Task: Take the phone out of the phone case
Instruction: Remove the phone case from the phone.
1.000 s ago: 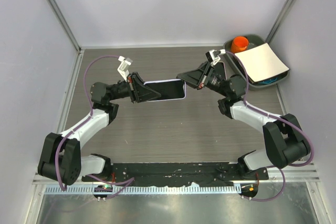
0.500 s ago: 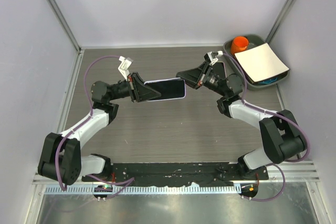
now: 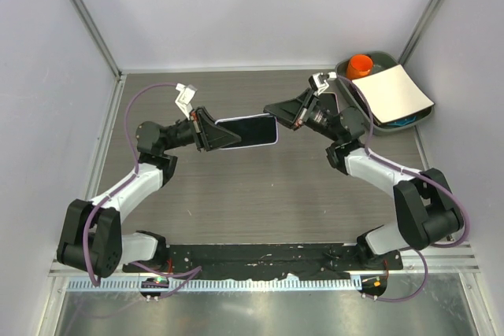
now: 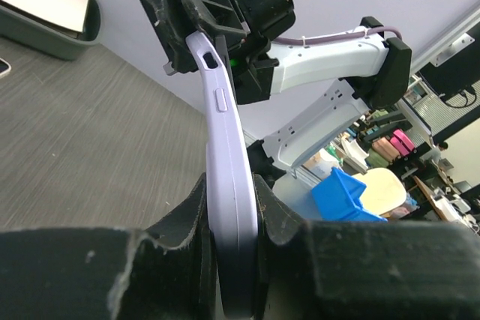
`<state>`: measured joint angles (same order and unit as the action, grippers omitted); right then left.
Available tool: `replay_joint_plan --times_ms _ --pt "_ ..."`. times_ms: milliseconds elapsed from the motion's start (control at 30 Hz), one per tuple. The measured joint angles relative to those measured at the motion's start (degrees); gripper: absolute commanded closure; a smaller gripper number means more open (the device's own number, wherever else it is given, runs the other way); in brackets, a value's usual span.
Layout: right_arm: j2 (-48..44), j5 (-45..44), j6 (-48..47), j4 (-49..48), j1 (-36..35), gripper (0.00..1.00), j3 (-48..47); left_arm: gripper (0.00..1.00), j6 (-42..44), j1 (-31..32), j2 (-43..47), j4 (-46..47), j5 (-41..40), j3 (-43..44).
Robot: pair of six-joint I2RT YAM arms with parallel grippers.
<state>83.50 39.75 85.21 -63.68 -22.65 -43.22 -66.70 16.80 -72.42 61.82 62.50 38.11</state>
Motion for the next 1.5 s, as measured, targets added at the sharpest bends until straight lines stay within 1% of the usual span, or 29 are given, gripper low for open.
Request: replay_joint_plan --times_ms 167,200,233,367,433,500,633,700,767,800,900,967,1067,1133,1200,1333,1400,1467,1500 --pt "-1.64 -0.15 -6.08 4.39 -0.17 0.86 -1.75 1.00 0.63 -0.79 0.00 0.13 -1.57 0.00" --pt "-1.92 -0.20 -7.34 5.57 -0.17 0.84 -2.05 1.00 0.70 -1.05 0.00 0.13 -1.92 0.00" --pt "-2.14 -0.20 -8.37 6.43 -0.17 0.80 -2.27 1.00 0.76 -1.20 0.00 0.11 -2.25 0.00" --pt "-2.47 0.76 -12.17 8.72 -0.07 0.71 -3.34 1.00 0.98 -1.86 0.00 0.15 -3.02 0.00" --pt "-2.10 2.49 -13.00 9.18 1.27 0.66 -4.20 1.00 1.14 -2.08 0.00 0.76 -3.15 0.00" --pt "-1.11 4.70 -14.82 11.17 4.81 0.62 -5.73 1.00 1.09 -2.34 0.37 3.45 -3.74 0.09" --pt "1.75 10.69 -18.45 16.48 12.28 0.60 -9.77 1.00 0.96 -2.60 2.12 7.58 -3.96 0.22" --pt "2.60 16.00 -21.11 19.06 15.43 0.58 -12.22 1.00 0.98 -2.60 2.51 8.57 -3.93 0.37" --pt "2.69 21.00 -23.91 20.31 16.46 0.56 -13.70 1.00 1.07 -2.58 2.60 8.66 -3.93 0.46" --pt "2.67 24.24 -25.35 20.44 16.48 0.52 -14.19 1.00 1.11 -2.58 2.60 8.46 -3.93 0.46" --pt "2.64 32.79 -27.43 18.91 15.56 0.47 -14.36 1.00 1.53 -2.58 2.60 6.34 -3.93 1.01" --pt "2.67 37.42 -24.37 12.26 14.88 0.46 -13.33 1.00 2.71 -2.58 2.58 3.39 -4.00 2.10" --pt "3.65 41.51 -13.46 0.57 13.29 0.46 -12.83 1.00 4.68 -2.58 2.58 -1.90 -4.37 3.69" --pt "5.55 43.12 -7.50 -4.50 12.00 0.48 -13.22 1.00 6.14 -2.58 2.54 -6.01 -4.90 4.66" --pt "8.33 44.09 -3.32 -7.21 10.64 0.55 -13.64 1.00 7.67 -2.58 2.49 -10.23 -5.70 5.29" --pt "11.82 44.98 0.74 -8.26 9.22 0.56 -14.43 1.00 10.29 -2.58 2.40 -16.00 -6.97 5.75" --pt "11.89 44.78 2.14 -8.66 9.20 0.52 -14.49 1.00 11.21 -2.58 2.40 -18.16 -7.58 5.75" --pt "11.85 43.12 4.48 -9.51 9.81 0.46 -15.08 1.00 11.72 -2.58 2.40 -19.56 -8.02 5.75" --pt "11.85 41.88 5.62 -9.73 10.27 0.46 -15.30 1.00 11.76 -2.58 2.40 -19.91 -8.13 5.77"
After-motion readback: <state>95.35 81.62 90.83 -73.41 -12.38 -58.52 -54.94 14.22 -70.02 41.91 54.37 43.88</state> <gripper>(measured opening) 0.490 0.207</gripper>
